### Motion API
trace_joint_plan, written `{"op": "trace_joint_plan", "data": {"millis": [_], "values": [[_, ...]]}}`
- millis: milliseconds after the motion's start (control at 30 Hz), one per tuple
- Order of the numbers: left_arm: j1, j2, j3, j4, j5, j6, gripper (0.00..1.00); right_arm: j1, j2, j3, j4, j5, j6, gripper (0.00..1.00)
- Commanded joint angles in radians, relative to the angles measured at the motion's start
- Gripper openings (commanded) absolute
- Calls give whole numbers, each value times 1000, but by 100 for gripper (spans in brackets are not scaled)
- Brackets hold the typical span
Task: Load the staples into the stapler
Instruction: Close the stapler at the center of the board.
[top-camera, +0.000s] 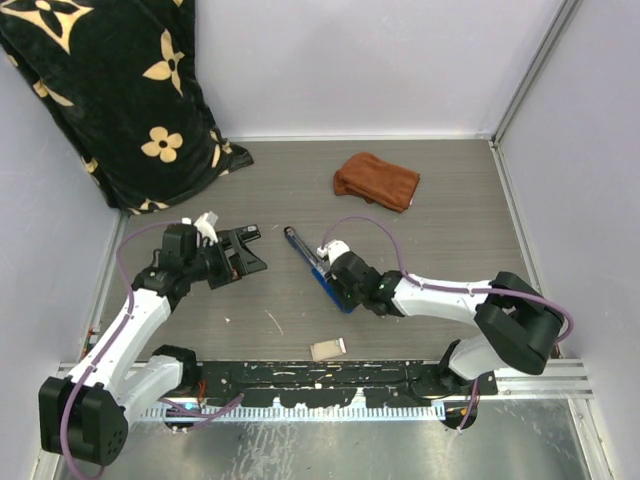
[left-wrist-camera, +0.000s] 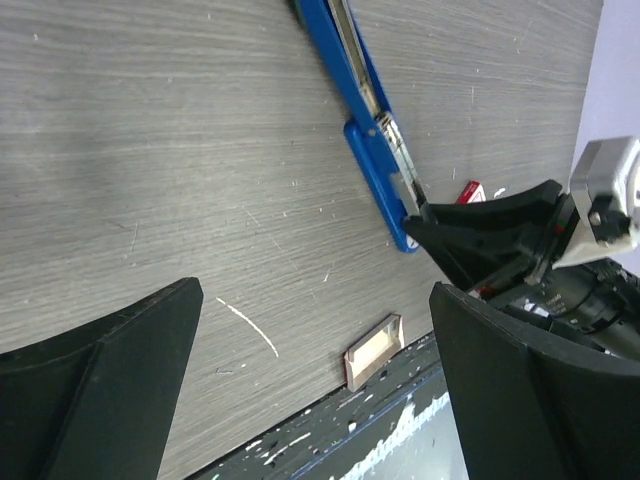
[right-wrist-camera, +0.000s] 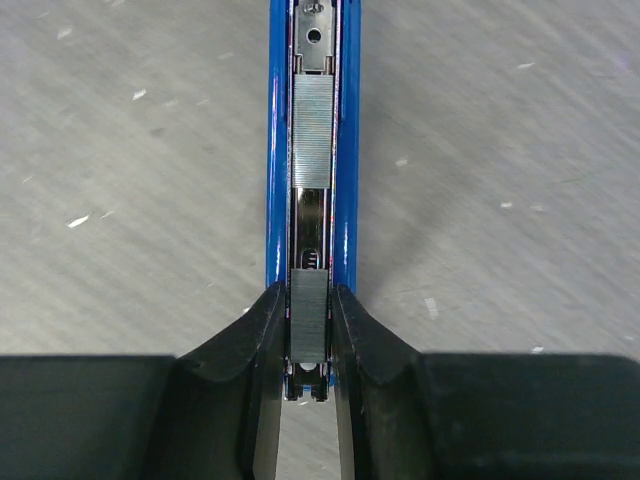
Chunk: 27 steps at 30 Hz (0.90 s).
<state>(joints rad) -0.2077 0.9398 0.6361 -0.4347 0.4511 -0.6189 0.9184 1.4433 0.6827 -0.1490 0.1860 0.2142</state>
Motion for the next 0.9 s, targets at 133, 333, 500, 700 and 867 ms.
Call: {"op": "trace_joint_plan", "data": {"millis": [133,333,500,700,867], "values": [[-2,-67,-165,245,48,-169,98,106,-87,-81,256,-182,-30,1],[-2,-80,-178,252,13,-185,98,162,25,-5,158,-130,-62,8],[-3,-163,-139,135,-106,-130,98,189,51,38,140,-111,-61,47],[15,-201,-43,22,-182,-43,98,186,83,142,122,-29,-87,70],[86,-134,70,-57,-82,25,98,160,200,298,100,-45,-116,71]]}}
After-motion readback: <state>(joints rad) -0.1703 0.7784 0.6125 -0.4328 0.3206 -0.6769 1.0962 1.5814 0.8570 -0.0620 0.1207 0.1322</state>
